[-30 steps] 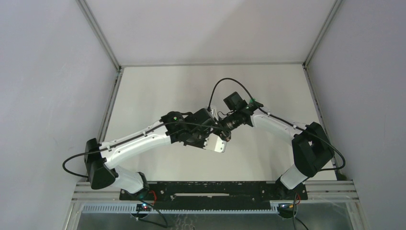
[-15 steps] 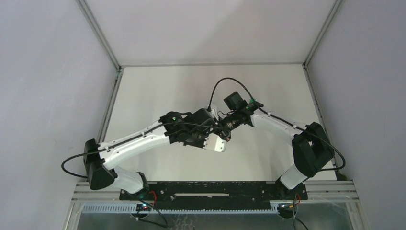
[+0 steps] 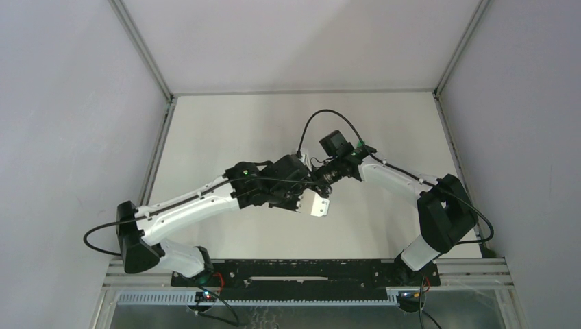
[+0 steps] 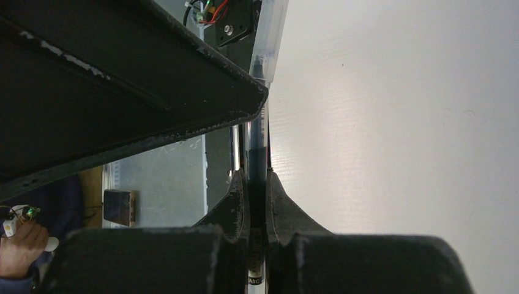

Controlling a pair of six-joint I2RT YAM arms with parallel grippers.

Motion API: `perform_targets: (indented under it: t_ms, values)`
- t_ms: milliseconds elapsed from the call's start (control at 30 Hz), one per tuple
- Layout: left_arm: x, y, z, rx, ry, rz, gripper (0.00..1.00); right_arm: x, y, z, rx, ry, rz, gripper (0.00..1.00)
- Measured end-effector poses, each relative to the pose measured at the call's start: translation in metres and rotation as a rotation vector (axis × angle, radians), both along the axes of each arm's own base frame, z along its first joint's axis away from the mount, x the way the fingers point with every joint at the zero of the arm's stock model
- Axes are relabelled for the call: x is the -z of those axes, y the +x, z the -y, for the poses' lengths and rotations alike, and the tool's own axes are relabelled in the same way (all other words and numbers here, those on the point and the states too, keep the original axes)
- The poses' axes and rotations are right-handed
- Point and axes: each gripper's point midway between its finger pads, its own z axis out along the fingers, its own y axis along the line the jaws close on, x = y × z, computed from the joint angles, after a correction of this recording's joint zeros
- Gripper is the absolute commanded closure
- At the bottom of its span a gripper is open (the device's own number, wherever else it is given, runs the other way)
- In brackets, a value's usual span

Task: Insert the pens into the pen caps
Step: Press the pen cap onto the pen.

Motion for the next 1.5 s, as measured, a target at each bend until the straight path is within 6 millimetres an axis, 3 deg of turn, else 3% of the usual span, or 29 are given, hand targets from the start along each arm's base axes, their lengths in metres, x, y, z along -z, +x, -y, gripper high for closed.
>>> perform_targets:
  t_ms: [200,367,567,733,900,1167,1500]
  values:
    - [-0.005,0.000,0.001,-0.016,-0.027,0.003,0.63,0.000,0.001,0.000,0.002,0.004,0.004,1.00]
    - [-0.022,-0.002,0.001,-0.062,-0.120,0.015,0.44,-0.001,0.005,0.002,0.012,0.005,0.004,1.00]
    - [-0.060,-0.009,-0.008,-0.204,-0.461,0.025,0.29,-0.002,0.012,0.007,0.036,0.012,-0.001,1.00]
    - [-0.085,-0.002,-0.020,-0.437,-0.908,-0.067,0.27,-0.006,0.020,0.012,0.059,0.027,-0.006,1.00]
    - [-0.067,0.012,-0.038,-0.703,-1.255,-0.219,0.17,-0.010,0.024,0.015,0.070,0.039,0.002,1.00]
    - [-0.028,0.028,-0.063,-1.071,-1.730,-0.512,0.15,-0.018,0.022,0.016,0.064,0.063,0.015,1.00]
    - [-0.027,0.044,-0.056,-1.229,-1.952,-0.787,0.14,-0.020,0.021,0.016,0.060,0.069,0.012,1.00]
